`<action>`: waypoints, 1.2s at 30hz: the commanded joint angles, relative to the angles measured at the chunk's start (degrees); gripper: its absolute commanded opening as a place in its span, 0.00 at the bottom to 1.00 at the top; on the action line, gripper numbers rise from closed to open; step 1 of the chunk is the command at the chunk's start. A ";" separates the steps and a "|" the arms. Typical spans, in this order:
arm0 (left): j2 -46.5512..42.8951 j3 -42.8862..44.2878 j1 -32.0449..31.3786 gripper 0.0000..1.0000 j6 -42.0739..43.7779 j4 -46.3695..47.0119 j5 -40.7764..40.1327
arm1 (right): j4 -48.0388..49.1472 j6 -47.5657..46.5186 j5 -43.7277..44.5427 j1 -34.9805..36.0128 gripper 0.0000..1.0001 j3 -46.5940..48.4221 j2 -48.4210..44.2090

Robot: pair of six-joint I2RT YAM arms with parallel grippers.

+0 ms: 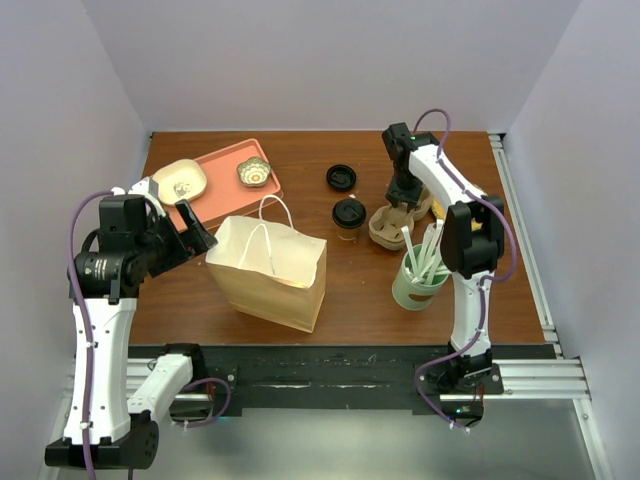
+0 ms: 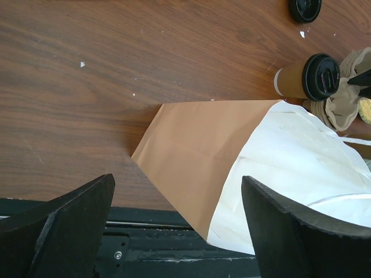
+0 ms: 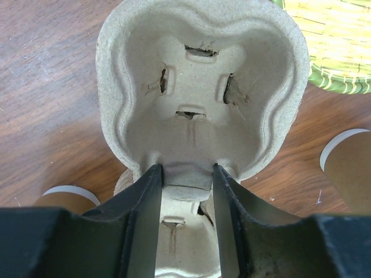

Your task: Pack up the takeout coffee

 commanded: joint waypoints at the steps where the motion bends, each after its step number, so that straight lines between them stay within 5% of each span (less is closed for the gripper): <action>1: -0.03 2.90 -0.16 0.96 1.17 -0.35 -0.45 | 0.67 0.16 2.24 -0.08 0.34 -0.52 -1.72; 26: 0.49 1.76 -0.16 0.92 3.36 1.06 2.80 | 1.28 -7.31 5.23 -0.17 0.32 5.54 -6.47; 36: 2.69 4.30 -0.60 0.85 4.68 3.08 8.07 | 2.32 -20.39 -0.10 2.82 0.30 21.87 -10.16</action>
